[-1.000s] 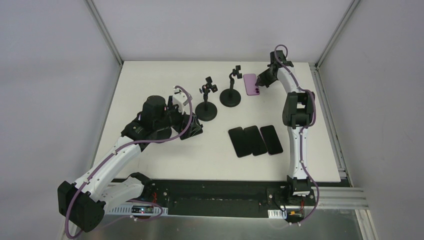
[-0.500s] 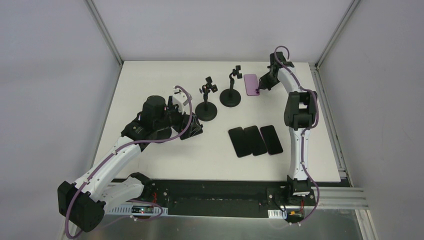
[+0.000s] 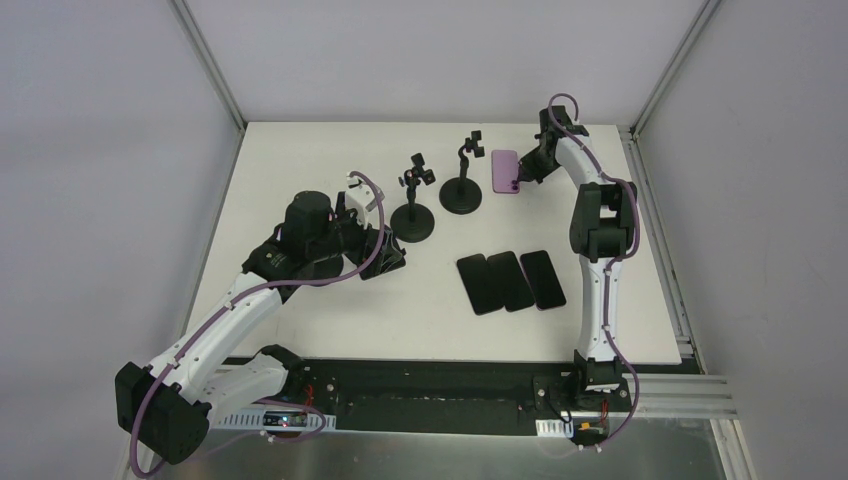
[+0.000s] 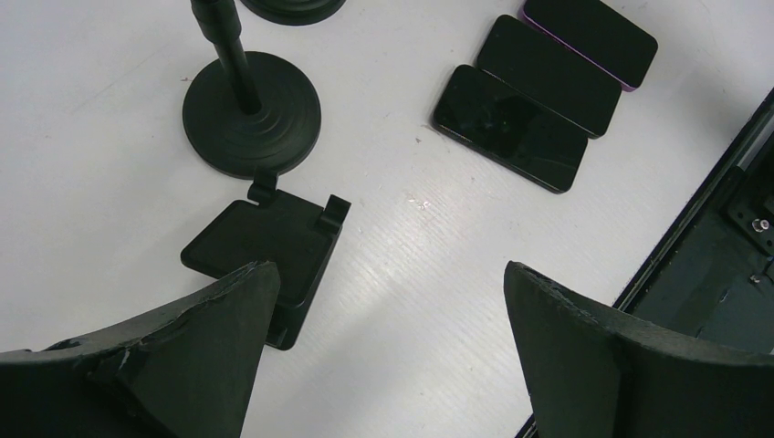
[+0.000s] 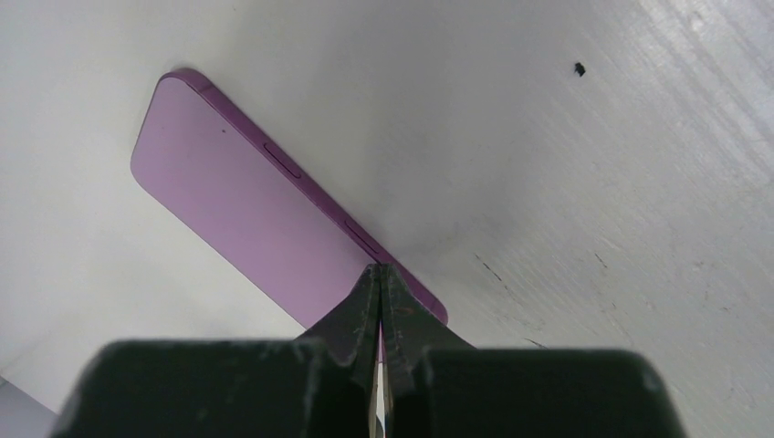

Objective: Remove the phone from the phone stand
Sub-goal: Move the phone to the center of the board.

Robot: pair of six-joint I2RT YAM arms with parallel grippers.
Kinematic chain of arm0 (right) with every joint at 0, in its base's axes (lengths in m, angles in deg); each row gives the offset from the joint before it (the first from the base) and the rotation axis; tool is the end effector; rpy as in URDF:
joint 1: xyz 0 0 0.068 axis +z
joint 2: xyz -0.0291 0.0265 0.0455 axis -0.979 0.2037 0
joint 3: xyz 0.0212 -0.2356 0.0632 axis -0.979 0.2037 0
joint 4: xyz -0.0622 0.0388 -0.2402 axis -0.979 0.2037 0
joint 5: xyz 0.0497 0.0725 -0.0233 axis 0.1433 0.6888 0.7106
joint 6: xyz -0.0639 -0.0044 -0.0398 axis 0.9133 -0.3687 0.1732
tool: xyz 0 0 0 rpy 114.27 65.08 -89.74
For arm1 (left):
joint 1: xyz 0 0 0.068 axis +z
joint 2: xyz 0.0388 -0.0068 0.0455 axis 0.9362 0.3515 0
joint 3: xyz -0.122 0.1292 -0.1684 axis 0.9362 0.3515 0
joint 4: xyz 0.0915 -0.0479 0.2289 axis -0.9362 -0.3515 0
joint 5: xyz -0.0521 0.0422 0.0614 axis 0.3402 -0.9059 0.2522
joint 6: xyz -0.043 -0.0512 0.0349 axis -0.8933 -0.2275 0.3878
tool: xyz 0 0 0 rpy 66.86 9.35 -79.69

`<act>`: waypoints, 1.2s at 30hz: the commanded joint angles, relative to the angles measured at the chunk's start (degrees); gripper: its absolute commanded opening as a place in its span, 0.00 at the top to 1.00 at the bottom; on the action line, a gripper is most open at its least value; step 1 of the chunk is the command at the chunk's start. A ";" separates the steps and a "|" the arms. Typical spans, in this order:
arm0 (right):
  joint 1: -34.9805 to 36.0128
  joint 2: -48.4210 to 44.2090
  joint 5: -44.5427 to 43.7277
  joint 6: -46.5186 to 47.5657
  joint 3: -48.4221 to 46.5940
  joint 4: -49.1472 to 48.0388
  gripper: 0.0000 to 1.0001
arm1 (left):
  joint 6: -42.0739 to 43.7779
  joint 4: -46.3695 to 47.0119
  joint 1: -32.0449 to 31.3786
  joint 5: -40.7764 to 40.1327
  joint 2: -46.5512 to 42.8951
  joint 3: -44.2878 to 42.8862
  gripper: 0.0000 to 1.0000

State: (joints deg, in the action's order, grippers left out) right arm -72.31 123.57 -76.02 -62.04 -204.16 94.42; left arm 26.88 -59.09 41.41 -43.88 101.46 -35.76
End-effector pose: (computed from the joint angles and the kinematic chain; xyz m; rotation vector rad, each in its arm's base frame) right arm 0.5081 0.0525 0.1354 0.7951 2.4981 0.2895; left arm 0.2114 -0.1400 0.2857 0.7436 1.8101 -0.6924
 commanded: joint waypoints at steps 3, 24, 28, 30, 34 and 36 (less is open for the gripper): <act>0.31 -1.54 -2.45 2.57 1.40 5.31 1.00 | -0.49 0.61 0.59 1.42 -1.36 -2.13 0.01; 3.93 -10.98 -3.28 11.03 14.83 4.30 1.00 | -0.58 0.61 0.59 1.67 -1.40 -2.21 0.01; 4.08 -12.04 -1.79 11.10 14.70 5.13 1.00 | -0.50 0.63 0.59 1.67 -1.44 -2.21 0.01; 4.14 -13.05 -2.76 11.34 15.48 4.98 1.00 | -0.49 0.61 0.59 1.53 -1.67 -2.13 0.01; 4.09 -15.90 -5.27 11.81 17.43 3.07 1.00 | -0.45 0.61 0.59 1.37 -1.83 -2.10 0.01; 4.01 -16.28 -6.64 12.18 16.37 2.88 0.91 | -0.49 0.61 0.59 1.47 -1.65 -2.15 0.01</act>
State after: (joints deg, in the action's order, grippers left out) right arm -68.53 112.29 -78.45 -51.46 -187.42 96.09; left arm 26.86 -59.09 41.41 -43.72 101.00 -35.76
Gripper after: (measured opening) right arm 0.005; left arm 0.990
